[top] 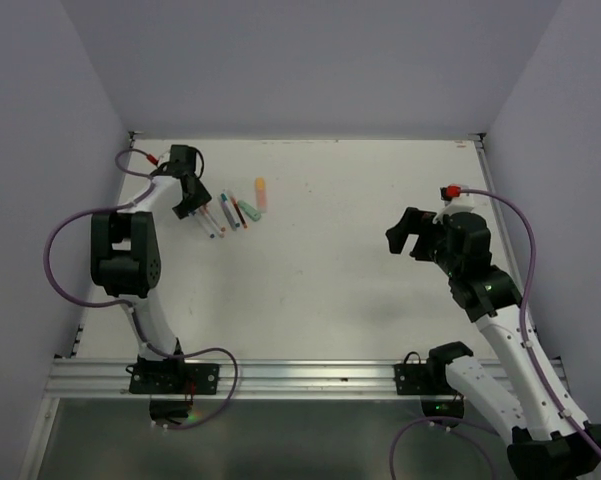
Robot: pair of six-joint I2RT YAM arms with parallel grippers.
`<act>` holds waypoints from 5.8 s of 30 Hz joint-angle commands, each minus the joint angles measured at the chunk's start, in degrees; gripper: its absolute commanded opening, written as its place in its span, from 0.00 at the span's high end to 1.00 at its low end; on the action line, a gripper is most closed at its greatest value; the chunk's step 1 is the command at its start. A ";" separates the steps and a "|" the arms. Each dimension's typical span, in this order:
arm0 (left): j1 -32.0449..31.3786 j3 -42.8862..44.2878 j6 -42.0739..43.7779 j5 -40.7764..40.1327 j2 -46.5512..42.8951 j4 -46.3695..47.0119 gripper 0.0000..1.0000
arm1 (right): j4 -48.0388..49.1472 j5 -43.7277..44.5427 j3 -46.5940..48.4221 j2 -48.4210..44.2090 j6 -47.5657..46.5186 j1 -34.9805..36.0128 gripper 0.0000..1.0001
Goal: Open the pen caps
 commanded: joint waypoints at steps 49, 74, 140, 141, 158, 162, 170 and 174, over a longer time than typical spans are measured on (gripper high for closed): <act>-3.94 -22.80 -2.44 27.49 -29.82 27.41 1.00 | 29.39 -10.64 7.37 22.24 2.92 23.48 0.06; -16.43 -37.24 -10.79 31.37 -43.38 55.03 1.00 | 43.92 -10.20 16.78 44.67 3.18 31.40 0.25; -18.02 -24.23 -9.74 19.07 -34.68 64.26 1.00 | 46.03 -7.30 -13.80 30.09 2.13 31.67 1.00; -18.02 -24.14 -9.74 18.89 -34.77 64.61 1.00 | 46.03 -7.21 -14.50 29.91 2.21 31.58 1.00; -19.07 -4.48 -1.13 25.57 -14.66 29.59 1.00 | 37.87 5.08 -16.97 21.65 7.40 31.67 1.00; -21.08 4.32 4.22 25.14 -3.16 13.58 1.00 | 36.01 7.73 -16.62 20.06 8.10 31.58 1.00; -27.24 17.86 8.02 9.96 10.04 -0.85 0.99 | 34.34 8.87 -16.09 20.41 9.42 31.58 1.00; -29.26 19.89 6.27 6.68 14.09 -3.76 0.96 | 33.11 10.37 -15.74 20.24 9.95 31.58 1.00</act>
